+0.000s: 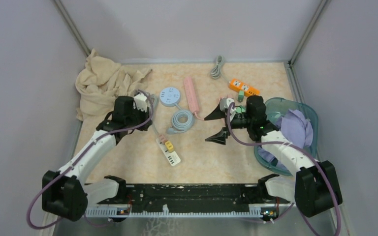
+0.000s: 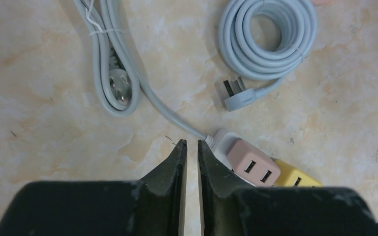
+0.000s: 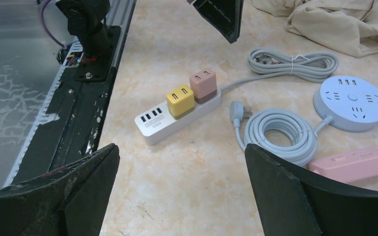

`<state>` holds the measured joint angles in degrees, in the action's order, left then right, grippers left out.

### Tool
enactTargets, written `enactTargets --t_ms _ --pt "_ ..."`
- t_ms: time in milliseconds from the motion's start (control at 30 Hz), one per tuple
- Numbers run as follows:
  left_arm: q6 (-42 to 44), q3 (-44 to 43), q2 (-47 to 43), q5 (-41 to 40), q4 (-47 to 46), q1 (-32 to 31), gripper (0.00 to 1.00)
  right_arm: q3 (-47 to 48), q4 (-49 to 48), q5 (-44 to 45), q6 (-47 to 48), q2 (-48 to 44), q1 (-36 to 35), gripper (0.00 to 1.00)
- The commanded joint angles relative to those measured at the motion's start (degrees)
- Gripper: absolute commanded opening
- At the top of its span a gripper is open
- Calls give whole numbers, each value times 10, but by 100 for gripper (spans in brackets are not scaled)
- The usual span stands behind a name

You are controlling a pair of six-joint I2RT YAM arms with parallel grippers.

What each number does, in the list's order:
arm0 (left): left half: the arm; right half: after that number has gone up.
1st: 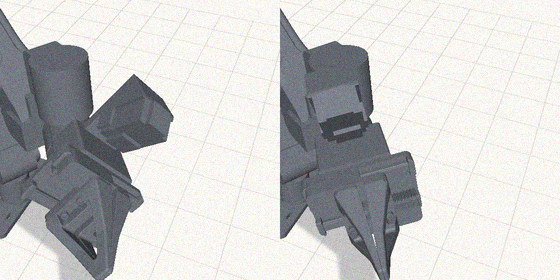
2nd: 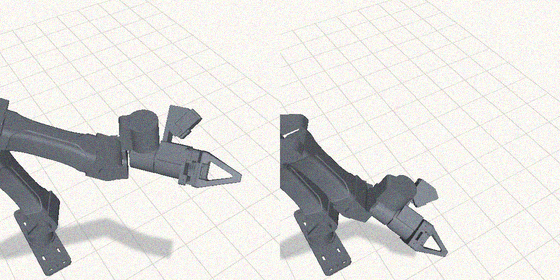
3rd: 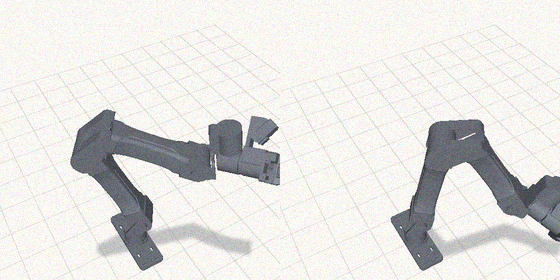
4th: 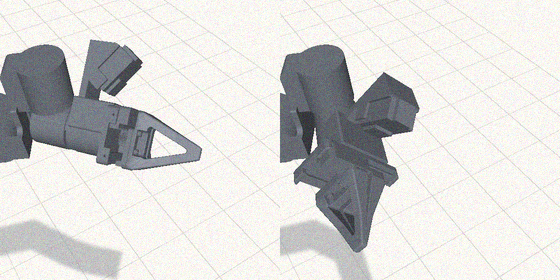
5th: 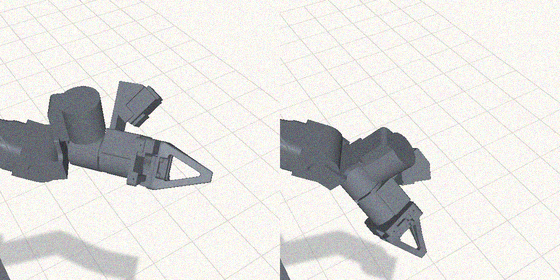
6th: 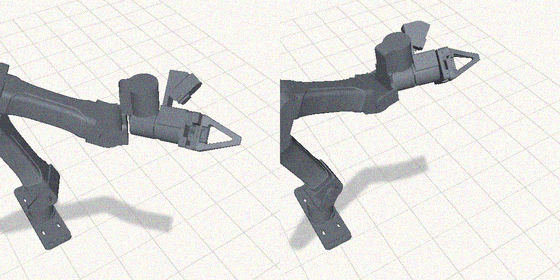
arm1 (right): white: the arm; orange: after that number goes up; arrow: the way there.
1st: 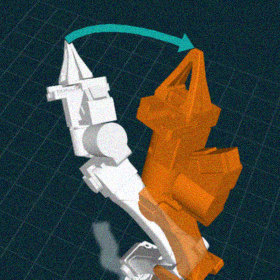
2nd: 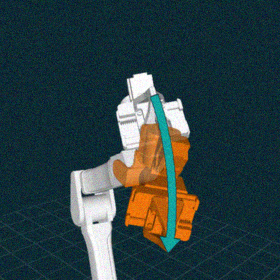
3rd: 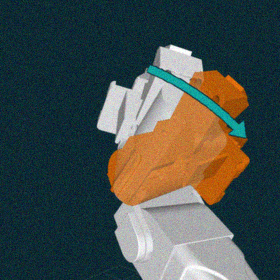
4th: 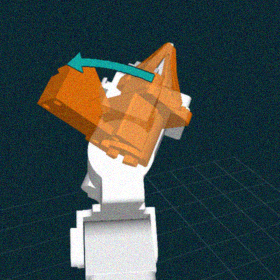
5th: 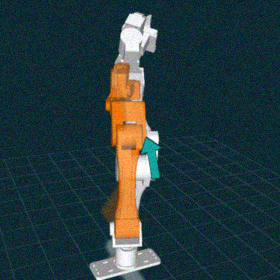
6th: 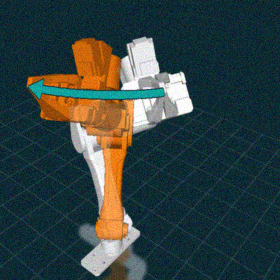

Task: Pull the plug off the socket
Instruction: Move the socket to the center of the board.

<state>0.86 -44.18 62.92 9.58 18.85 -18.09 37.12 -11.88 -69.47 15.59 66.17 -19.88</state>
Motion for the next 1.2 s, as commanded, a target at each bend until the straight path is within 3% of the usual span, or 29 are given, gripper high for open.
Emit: enactTargets --t_ms 0,167,300,567,833,1067,1167 --pt "22 -2 51 29 22 11 17 20 -7 -8 23 1 -7 98" --pt "13 -19 121 77 28 11 18 22 1 -9 30 2 -12 98" --pt "-17 -32 173 45 37 13 18 22 3 -10 31 0 -13 98" --pt "-33 -53 252 101 62 18 16 23 7 -12 35 -5 -14 98" --pt "-95 -11 222 170 76 17 15 24 16 -12 44 -8 -14 98" --pt "-172 71 169 252 -10 -12 15 34 48 10 62 -3 -26 98" --pt "-224 109 154 254 -66 -36 14 60 117 49 99 9 -52 98"
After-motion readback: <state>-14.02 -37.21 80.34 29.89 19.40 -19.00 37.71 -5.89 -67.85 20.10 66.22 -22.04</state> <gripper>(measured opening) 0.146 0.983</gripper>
